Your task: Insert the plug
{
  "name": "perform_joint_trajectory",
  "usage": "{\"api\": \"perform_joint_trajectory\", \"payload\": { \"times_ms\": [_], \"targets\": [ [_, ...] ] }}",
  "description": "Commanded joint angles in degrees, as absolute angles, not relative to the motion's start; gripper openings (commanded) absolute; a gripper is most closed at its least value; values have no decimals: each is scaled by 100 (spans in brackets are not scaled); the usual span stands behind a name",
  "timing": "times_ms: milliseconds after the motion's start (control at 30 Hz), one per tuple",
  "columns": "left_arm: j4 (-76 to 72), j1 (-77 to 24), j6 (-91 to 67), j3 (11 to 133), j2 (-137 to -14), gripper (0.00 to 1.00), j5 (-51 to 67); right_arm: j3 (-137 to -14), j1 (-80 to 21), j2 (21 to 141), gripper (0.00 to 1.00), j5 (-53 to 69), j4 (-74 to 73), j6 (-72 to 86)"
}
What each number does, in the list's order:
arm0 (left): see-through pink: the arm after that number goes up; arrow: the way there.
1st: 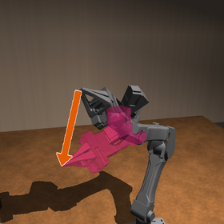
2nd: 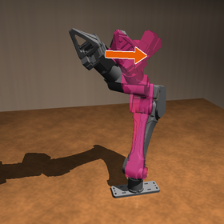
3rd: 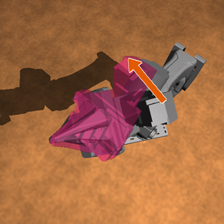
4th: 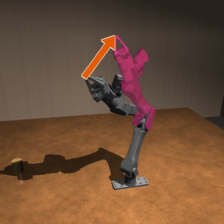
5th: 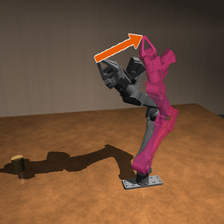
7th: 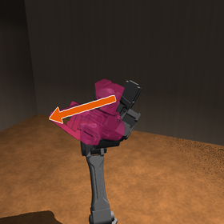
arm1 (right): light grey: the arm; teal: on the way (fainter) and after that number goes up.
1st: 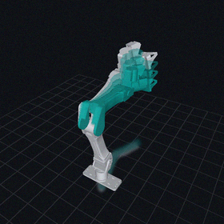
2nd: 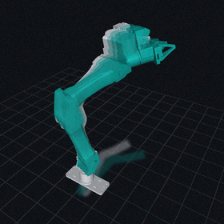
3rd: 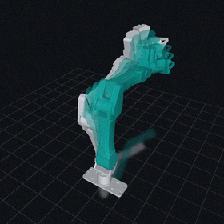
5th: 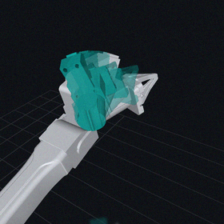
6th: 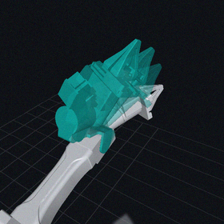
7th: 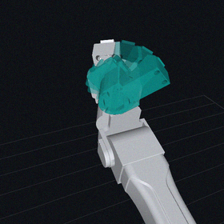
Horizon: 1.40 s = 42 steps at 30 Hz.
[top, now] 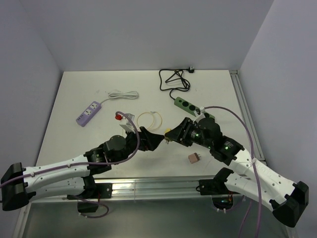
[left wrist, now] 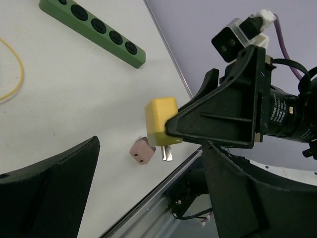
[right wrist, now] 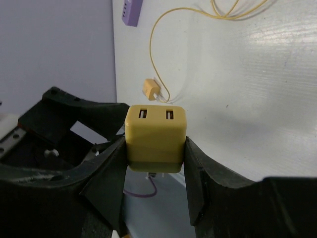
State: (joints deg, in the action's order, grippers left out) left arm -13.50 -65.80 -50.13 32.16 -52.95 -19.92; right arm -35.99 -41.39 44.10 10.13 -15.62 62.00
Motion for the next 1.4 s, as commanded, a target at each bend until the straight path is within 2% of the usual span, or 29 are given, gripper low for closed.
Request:
{"api": "perform_joint_trajectory", "payload": {
  "times_ms": [0,167,267,633,867,1133,1367],
  "targets": [
    [-2126,-6819,-4501,3112,-5256,89,-2417,-3955,-4175,4552,0,861,-1582,7030],
    [-2232,-6935,-4281,3217,-5484,87,-2584,-3894,-4245,4650,0,994,-1301,7803],
    [-2241,-6952,-4219,3287,-5572,82,-2680,-3894,-4368,4501,0,686,-1396,8024],
    [-2602,-6996,-4438,3014,-5598,70,-2637,-3990,-4447,4342,0,440,-1740,8104],
    [-2725,-7040,-4421,3085,-5713,70,-2470,-4298,-4447,4447,0,255,-1943,7928],
    [-2813,-7058,-4561,3164,-6003,76,-2698,-4412,-4482,4605,0,352,-1934,7893],
    [-2892,-7058,-4587,3252,-6222,75,-2847,-4263,-4553,4561,0,264,-1881,7989]
  ]
}}
